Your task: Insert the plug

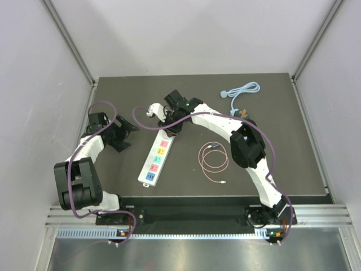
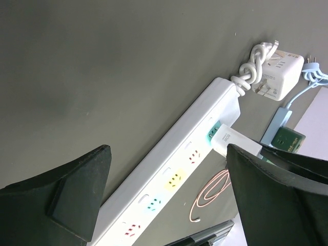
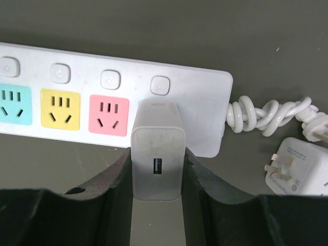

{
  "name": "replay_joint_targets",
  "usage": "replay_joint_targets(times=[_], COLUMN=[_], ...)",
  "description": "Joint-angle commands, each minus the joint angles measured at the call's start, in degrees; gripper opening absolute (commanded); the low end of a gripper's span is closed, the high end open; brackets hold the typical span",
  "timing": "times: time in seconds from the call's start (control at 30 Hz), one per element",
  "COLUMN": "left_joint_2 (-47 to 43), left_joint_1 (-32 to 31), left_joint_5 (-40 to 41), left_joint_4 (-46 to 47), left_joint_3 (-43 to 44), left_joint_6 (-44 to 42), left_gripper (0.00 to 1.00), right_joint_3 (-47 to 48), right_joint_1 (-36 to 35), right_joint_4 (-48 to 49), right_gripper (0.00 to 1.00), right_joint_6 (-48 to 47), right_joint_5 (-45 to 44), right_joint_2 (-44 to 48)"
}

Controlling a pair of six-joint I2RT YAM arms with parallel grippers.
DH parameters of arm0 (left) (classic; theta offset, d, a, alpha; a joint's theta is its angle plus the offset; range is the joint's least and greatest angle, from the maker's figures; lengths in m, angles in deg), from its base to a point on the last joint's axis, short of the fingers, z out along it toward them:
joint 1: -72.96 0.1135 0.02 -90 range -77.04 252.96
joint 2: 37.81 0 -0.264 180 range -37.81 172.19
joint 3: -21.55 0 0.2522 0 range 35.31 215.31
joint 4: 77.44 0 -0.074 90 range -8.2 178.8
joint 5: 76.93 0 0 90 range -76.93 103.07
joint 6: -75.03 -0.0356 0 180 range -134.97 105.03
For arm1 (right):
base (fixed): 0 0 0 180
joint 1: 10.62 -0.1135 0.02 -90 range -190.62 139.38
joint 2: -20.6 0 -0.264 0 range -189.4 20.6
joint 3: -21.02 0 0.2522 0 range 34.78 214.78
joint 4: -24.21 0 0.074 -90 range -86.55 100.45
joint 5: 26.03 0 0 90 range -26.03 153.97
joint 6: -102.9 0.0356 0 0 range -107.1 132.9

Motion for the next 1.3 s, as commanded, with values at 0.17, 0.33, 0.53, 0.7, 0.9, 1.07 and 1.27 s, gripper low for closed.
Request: replay_joint_targets(times=[0.17,0.33,0.53,0.7,0.9,1.07,1.27], left_joint_2=[0.7,0.9,-0.3,-0.9,-1.7,-2.1,-2.9], left_joint_1=[0.3,0.4,0.6,0.7,0.7,0.7,0.7], left_joint_5=[1.4,5.5,7.8,9.6,12.0,12.9,13.0], left_joint_4=[1.3,0.9,0.8,-0.1,-0.3,-0.7,-1.7], left_joint_3=[2.5,3.5,1.8,2.1,1.8,2.4,2.7], left_joint_6=[2.5,2.8,2.8,2.1,1.4,1.4,0.9], left_gripper=[0.98,0.98,0.98,0.98,0.98,0.98,0.98], right_joint_3=[-1.3,3.2,8.6,11.4,13.5,15.8,14.9], right_joint_1=[-2.5,-3.8,-4.5,-4.6,-5.0,-6.7,-7.1], right_joint_4=[-3.7,-5.2,-7.8,-9.7,-11.2,-12.1,-11.6], right_gripper=[0.0,0.0,0.0,0.0,0.0,0.0,0.04], right_joint_6=[1.1,1.5,1.4,1.3,2.1,2.2,2.3], right_joint_5=[-4.1,-6.7,-7.3,-7.3,-10.7,-15.2,-15.4], right_joint_2=[-6.0,-7.4,-11.3,-14.8,-17.4,-18.4,-18.1])
